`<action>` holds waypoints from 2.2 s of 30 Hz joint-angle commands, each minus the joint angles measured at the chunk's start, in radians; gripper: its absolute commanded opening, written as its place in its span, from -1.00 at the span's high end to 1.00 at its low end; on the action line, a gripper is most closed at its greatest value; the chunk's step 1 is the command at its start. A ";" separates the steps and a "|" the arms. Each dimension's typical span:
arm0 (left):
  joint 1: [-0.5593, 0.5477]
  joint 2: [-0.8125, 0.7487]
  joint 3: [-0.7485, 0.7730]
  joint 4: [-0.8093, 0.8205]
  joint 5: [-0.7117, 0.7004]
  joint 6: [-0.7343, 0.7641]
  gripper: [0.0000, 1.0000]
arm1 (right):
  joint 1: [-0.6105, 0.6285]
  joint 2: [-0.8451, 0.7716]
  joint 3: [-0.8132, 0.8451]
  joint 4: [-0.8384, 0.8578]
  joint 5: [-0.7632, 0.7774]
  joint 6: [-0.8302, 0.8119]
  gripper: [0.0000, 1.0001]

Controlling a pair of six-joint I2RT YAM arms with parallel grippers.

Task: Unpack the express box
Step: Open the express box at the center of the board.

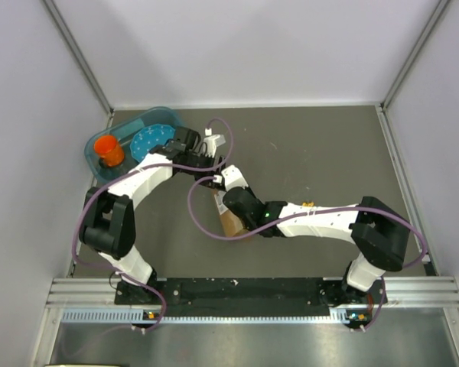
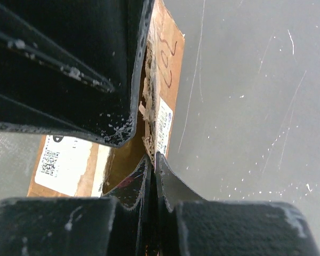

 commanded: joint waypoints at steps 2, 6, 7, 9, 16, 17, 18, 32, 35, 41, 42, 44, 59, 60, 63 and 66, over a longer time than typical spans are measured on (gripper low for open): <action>-0.054 -0.017 0.007 -0.022 -0.086 0.099 -0.40 | 0.003 -0.041 0.054 0.096 -0.023 0.039 1.00; -0.097 -0.012 0.004 -0.017 -0.158 0.132 -0.40 | -0.008 -0.043 0.054 0.086 -0.033 0.061 1.00; -0.102 -0.011 0.004 -0.017 -0.162 0.135 -0.40 | -0.008 -0.043 0.057 0.083 -0.033 0.062 1.00; -0.103 -0.009 -0.001 -0.015 -0.180 0.153 -0.40 | -0.014 -0.046 0.054 0.073 -0.038 0.079 1.00; -0.103 0.026 -0.018 0.014 -0.217 0.141 -0.40 | -0.032 -0.062 0.024 0.070 -0.083 0.125 1.00; -0.103 0.041 -0.011 0.020 -0.215 0.135 -0.40 | -0.032 -0.061 0.022 0.070 -0.089 0.130 1.00; -0.103 0.051 -0.008 0.027 -0.217 0.126 -0.40 | -0.032 -0.062 0.016 0.070 -0.092 0.137 1.00; -0.106 0.149 0.018 0.047 -0.289 0.145 -0.38 | -0.049 -0.081 -0.050 0.073 -0.115 0.182 1.00; -0.106 0.173 0.019 0.040 -0.318 0.159 -0.38 | -0.067 -0.098 -0.082 0.073 -0.119 0.207 1.00; -0.117 0.196 0.021 0.028 -0.390 0.202 -0.38 | -0.123 -0.151 -0.177 0.073 -0.129 0.277 1.00; -0.120 0.196 0.019 0.024 -0.396 0.207 -0.38 | -0.130 -0.159 -0.205 0.073 -0.129 0.294 1.00; -0.123 0.196 0.016 0.021 -0.412 0.216 -0.37 | -0.144 -0.176 -0.229 0.072 -0.126 0.306 1.00; -0.186 0.241 0.090 -0.074 -0.478 0.273 -0.38 | -0.250 -0.207 -0.381 -0.042 -0.107 0.521 1.00; -0.186 0.246 0.097 -0.078 -0.479 0.276 -0.38 | -0.282 -0.211 -0.394 -0.043 -0.118 0.539 1.00; -0.188 0.253 0.105 -0.098 -0.476 0.288 -0.38 | -0.359 -0.242 -0.441 -0.027 -0.174 0.610 1.00; -0.192 0.255 0.107 -0.115 -0.468 0.297 -0.39 | -0.416 -0.273 -0.487 0.007 -0.259 0.650 1.00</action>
